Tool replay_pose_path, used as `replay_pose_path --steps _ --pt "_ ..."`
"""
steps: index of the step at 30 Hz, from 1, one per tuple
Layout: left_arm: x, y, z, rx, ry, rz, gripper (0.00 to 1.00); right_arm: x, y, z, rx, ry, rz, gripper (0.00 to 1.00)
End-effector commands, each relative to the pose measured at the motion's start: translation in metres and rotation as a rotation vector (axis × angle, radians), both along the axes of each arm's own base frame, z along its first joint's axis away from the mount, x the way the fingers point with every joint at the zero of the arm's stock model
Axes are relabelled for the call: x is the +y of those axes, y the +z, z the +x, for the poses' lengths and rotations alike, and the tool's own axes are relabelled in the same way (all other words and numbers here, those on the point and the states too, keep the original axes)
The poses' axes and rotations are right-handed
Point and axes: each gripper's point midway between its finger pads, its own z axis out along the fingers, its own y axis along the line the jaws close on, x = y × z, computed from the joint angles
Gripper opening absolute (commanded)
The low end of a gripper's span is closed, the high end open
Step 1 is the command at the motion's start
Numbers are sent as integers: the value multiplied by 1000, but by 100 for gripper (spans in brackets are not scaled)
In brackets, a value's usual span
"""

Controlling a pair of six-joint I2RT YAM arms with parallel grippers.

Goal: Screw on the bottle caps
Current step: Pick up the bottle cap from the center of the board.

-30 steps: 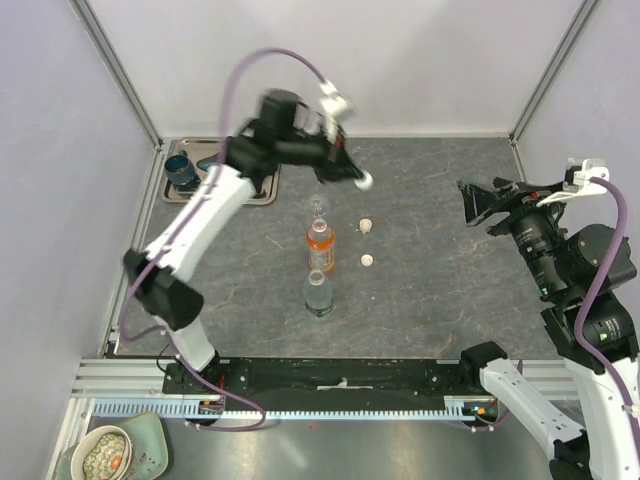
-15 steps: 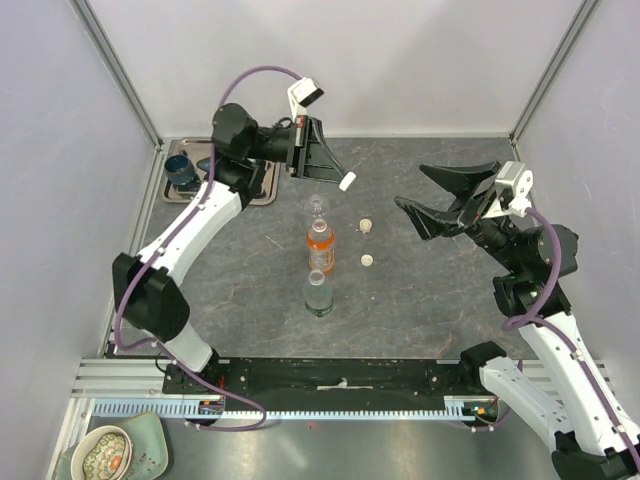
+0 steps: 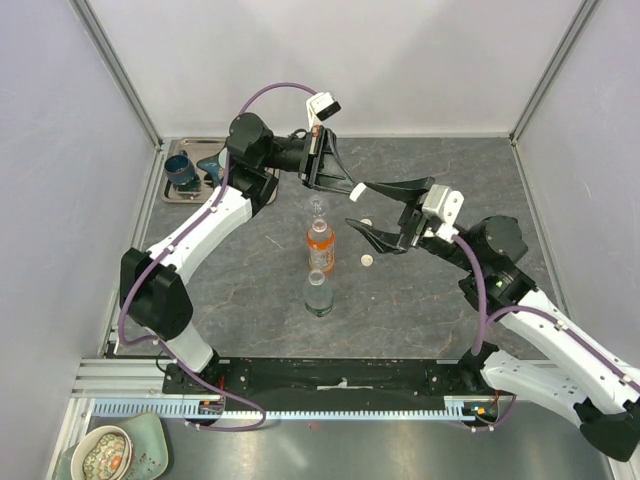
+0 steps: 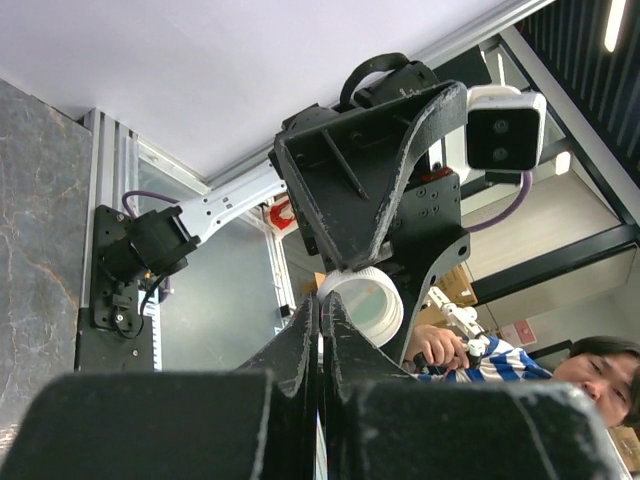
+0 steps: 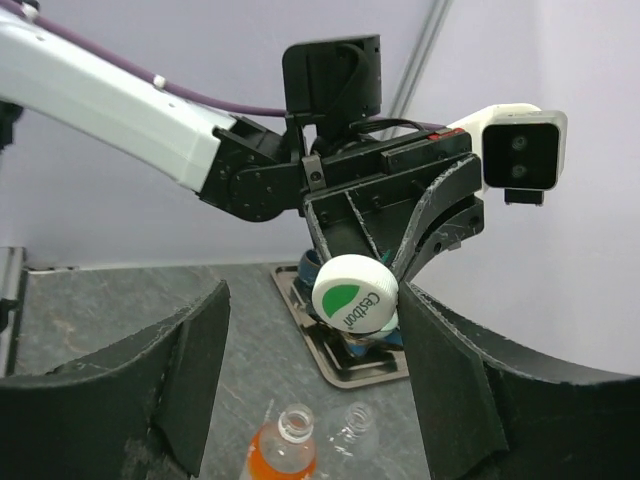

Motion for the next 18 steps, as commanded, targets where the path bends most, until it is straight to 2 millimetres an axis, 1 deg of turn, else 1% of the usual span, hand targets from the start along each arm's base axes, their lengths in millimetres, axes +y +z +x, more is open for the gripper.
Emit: replay_pose_path --steps 1,8,11,12,13,14,15,18 --pt "0 6 -5 9 -5 -6 2 -2 21 6 -116 -113 7 75" --pt "3 7 -10 16 -4 -11 2 2 22 6 -111 -149 27 68" --pt "4 8 -12 17 -1 -14 2 2 22 8 -103 -169 41 61" --pt "4 8 -12 27 -1 -12 2 0 20 10 -97 -189 49 57" --pt "5 9 -13 21 0 -18 2 -1 20 11 -93 -196 57 55" --pt "5 11 -14 18 2 -23 2 1 15 11 -86 -195 56 54" --pt "5 11 -14 24 1 -24 2 0 17 10 -92 -199 70 49" --pt "7 15 -17 20 -1 -34 2 0 13 12 -76 -212 80 46"
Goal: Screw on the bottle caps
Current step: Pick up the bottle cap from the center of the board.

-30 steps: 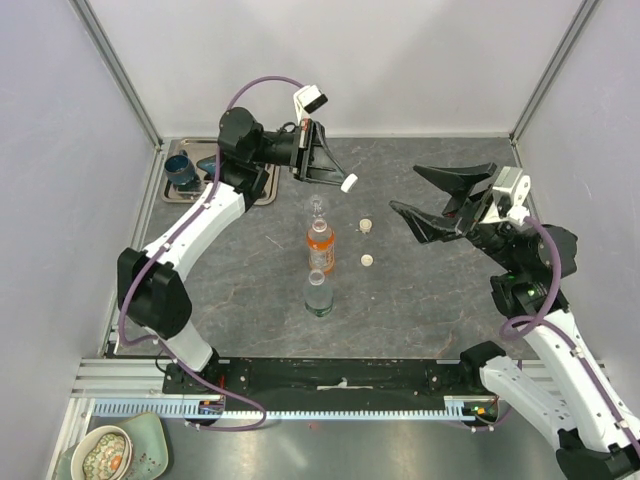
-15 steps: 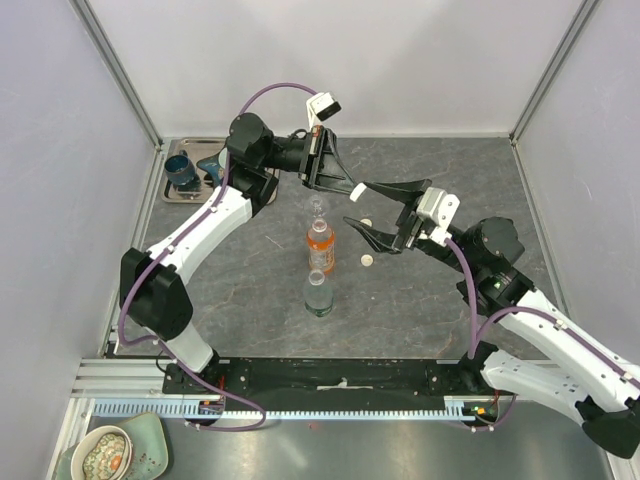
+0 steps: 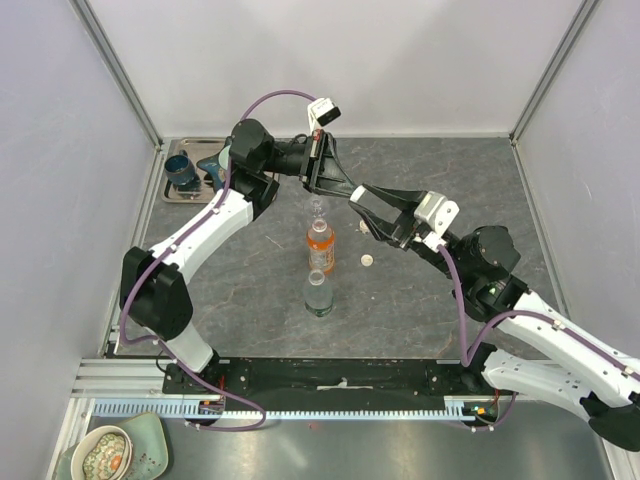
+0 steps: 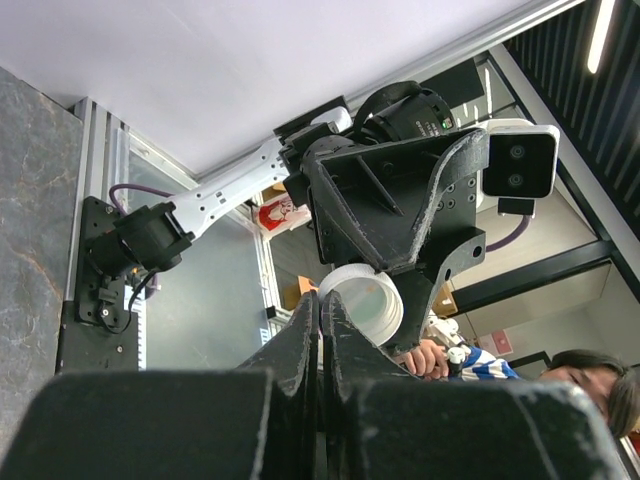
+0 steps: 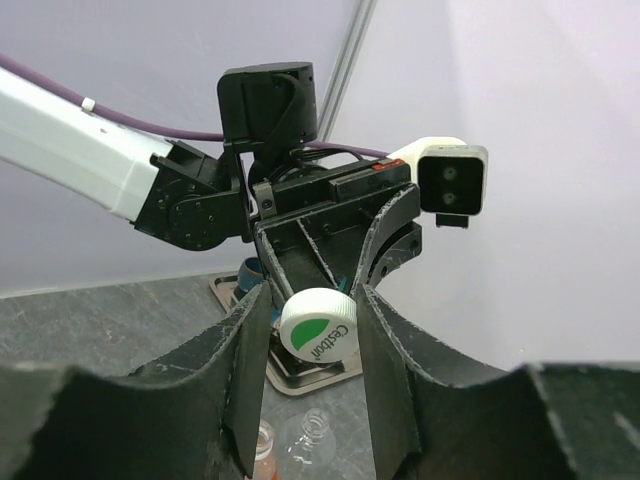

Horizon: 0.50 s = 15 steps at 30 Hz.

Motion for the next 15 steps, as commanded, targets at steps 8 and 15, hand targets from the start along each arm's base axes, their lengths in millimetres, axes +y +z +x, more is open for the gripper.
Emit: replay_pose_path --steps 8,15 --pt "12 32 -22 -56 -4 -65 2 -2 5 -1 -6 -32 60 53" --pt "13 33 -23 -55 -3 -66 2 -3 10 0 4 -33 79 53"
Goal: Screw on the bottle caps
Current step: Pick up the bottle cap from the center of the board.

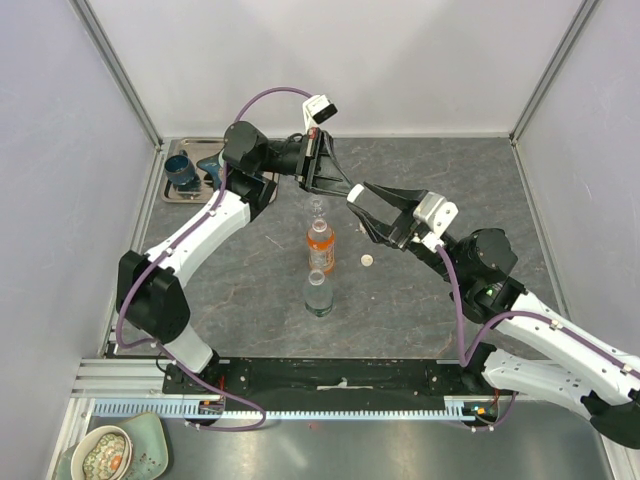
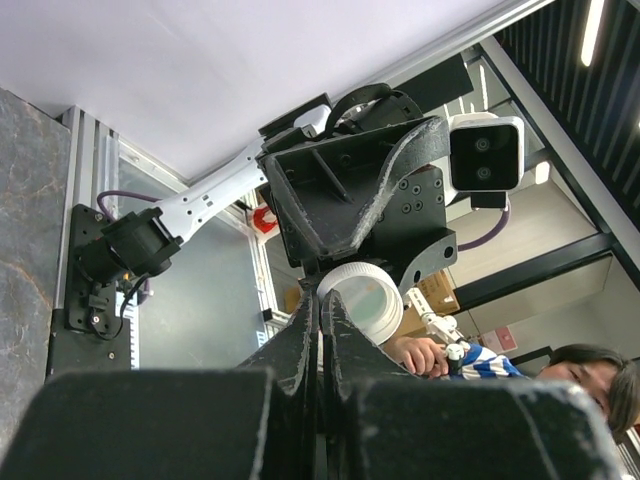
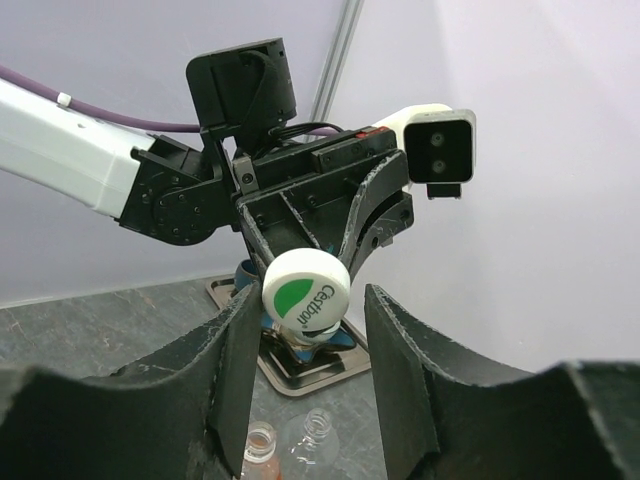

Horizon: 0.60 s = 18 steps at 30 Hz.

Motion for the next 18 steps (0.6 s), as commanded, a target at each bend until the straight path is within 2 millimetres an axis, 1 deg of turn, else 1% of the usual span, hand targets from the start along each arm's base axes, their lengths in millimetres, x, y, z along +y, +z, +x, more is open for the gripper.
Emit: replay_pose_path --steps 1,4,8,16,17,18 --pt "8 20 -15 -45 -2 -38 2 -3 14 -3 -9 -2 50 51" --pt "8 18 -16 -44 -1 -36 2 -4 15 -3 -3 0 61 46" --pt "8 14 -15 -35 4 -29 2 -6 17 -5 5 4 84 37" --pt "9 10 -16 -44 9 -24 2 -2 18 -9 22 34 99 30" --pt "10 10 -16 -48 10 -19 4 -2 21 -9 20 36 102 29" --pt "10 6 -14 -53 17 -6 21 0 20 -11 33 47 91 28"
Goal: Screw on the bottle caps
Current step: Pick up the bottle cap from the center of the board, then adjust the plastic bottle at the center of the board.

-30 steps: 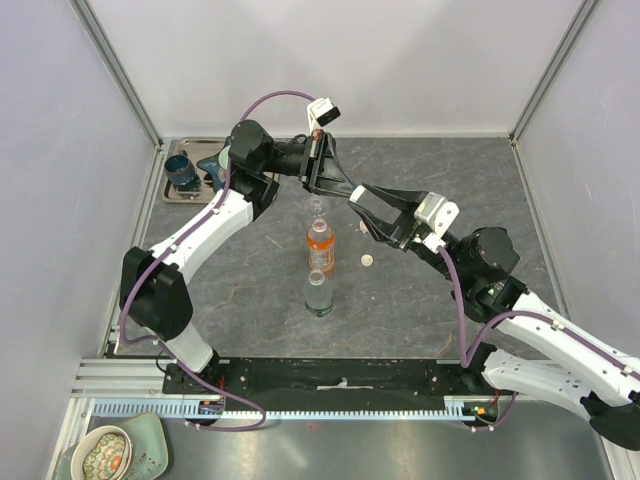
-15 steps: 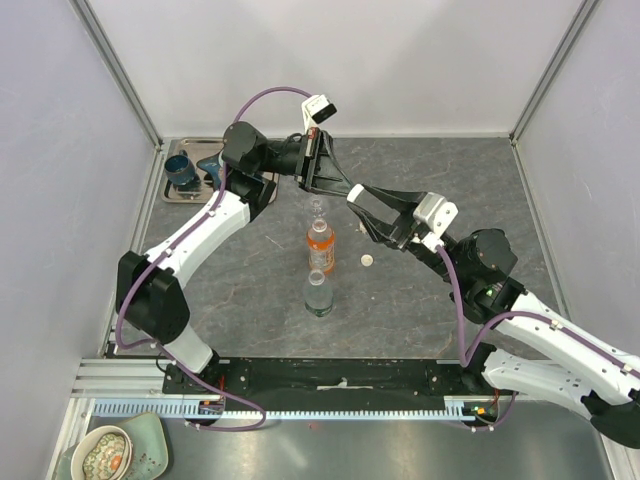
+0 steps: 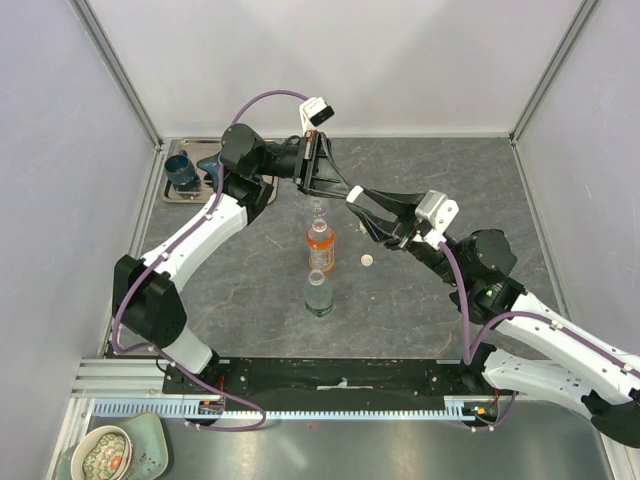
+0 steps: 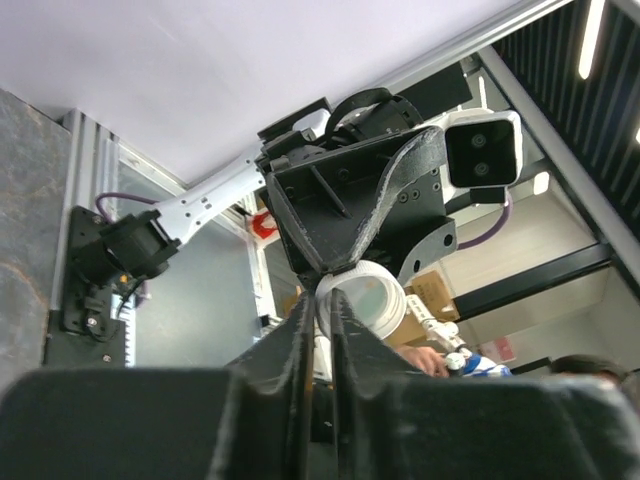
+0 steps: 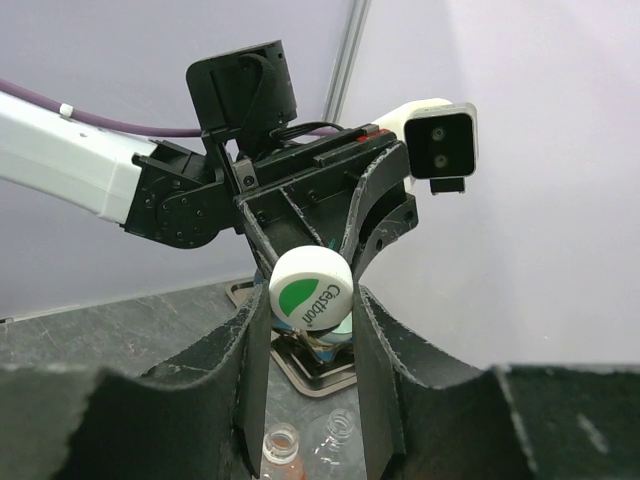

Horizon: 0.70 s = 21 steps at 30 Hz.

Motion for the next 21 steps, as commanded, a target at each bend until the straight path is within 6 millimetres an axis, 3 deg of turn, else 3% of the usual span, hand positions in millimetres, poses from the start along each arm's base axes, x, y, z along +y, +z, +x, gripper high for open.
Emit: replay_pose_path --steps 1,2,3,4,5,6,7,9,11,12,13,14,15,16,17,21 --pt "10 6 -13 -76 -3 7 28 -3 21 -9 -6 27 56 28" --pt "15 8 -7 -93 15 12 34 -5 28 -12 -6 32 61 27" --pt "18 -1 -2 -81 32 52 43 -3 21 -12 19 38 29 26" --pt "23 -3 3 -91 55 70 46 -5 22 -14 28 42 21 26" --pt "42 0 15 -143 140 95 52 -11 30 -20 36 49 21 26" --pt "48 -6 24 -253 185 96 56 -11 23 -22 63 55 -6 25" --pt "57 -18 23 -189 200 156 59 -13 23 -24 75 61 -6 25" --pt "74 -26 30 -309 272 175 62 -19 26 -31 94 71 -1 25" --pt "87 -50 27 -278 298 241 64 -23 29 -37 115 89 15 25" --pt "93 -58 25 -377 326 262 71 -22 26 -39 135 100 3 25" --pt "96 -68 23 -409 333 286 72 -23 25 -40 149 107 2 25" --pt "101 -91 15 -392 322 325 74 -23 27 -43 164 118 9 25" --pt "106 -99 9 -487 336 337 78 -23 25 -43 179 120 1 25" --pt "109 -110 5 -522 335 350 79 -25 24 -43 188 119 1 25" --pt "112 -137 -1 -545 311 371 80 -27 23 -44 203 114 1 26" --pt "119 -178 -29 -629 262 362 81 -30 25 -46 215 112 12 27"
